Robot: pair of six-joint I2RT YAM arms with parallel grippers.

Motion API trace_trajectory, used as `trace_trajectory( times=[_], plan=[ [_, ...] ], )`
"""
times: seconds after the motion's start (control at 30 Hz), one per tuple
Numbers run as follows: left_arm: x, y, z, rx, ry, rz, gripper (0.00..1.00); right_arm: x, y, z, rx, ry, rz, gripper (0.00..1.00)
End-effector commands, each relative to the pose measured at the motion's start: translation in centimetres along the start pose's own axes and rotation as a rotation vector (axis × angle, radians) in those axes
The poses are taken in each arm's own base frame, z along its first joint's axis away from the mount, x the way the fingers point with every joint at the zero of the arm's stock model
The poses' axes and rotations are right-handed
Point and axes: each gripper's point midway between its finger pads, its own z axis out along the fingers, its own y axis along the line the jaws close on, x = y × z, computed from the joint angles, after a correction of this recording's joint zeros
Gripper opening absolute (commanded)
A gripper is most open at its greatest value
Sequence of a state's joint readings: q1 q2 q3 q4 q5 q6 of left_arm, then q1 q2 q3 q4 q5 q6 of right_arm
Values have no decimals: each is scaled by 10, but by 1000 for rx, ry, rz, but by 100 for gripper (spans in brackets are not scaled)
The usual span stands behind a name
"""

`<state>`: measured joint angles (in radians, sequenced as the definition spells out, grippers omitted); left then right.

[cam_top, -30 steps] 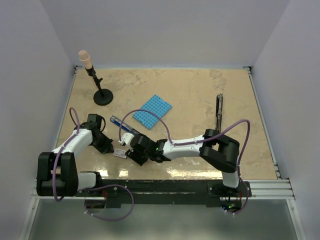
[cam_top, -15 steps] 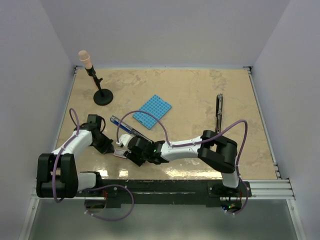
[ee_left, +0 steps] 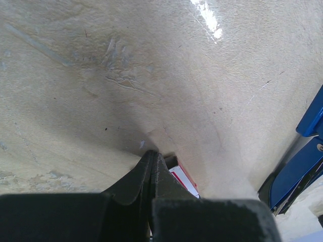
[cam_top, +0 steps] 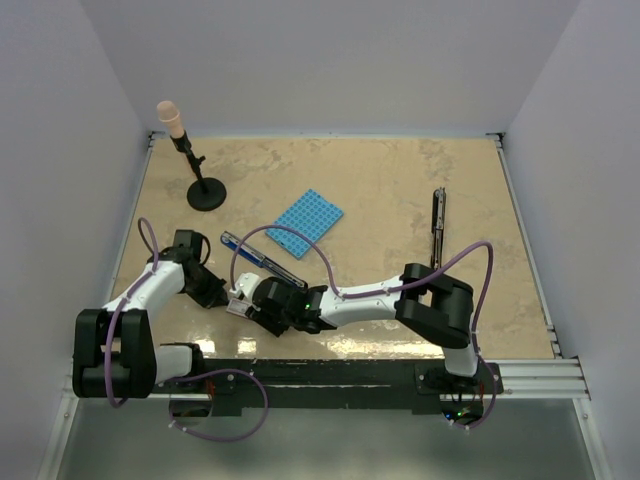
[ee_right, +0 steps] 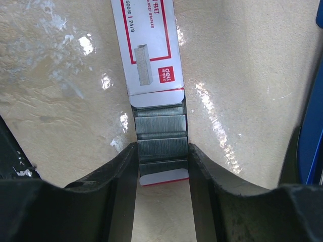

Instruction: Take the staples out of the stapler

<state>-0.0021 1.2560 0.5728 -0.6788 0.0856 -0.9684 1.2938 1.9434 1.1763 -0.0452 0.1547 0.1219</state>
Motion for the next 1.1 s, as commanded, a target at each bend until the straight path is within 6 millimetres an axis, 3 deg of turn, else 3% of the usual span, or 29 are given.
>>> trace_trajectory(
  times=[0.0, 0.6, 1.07],
  plan=[
    [9, 18, 9, -52, 20, -17, 0, 9, 4, 1, 2, 39, 7, 42],
    [13, 18, 8, -25, 20, -29, 0, -3, -5, 12, 75, 11, 36, 40],
    [21, 16, 16, 9, 56, -24, 0, -7, -7, 13, 61, -2, -41, 39]
  ],
)
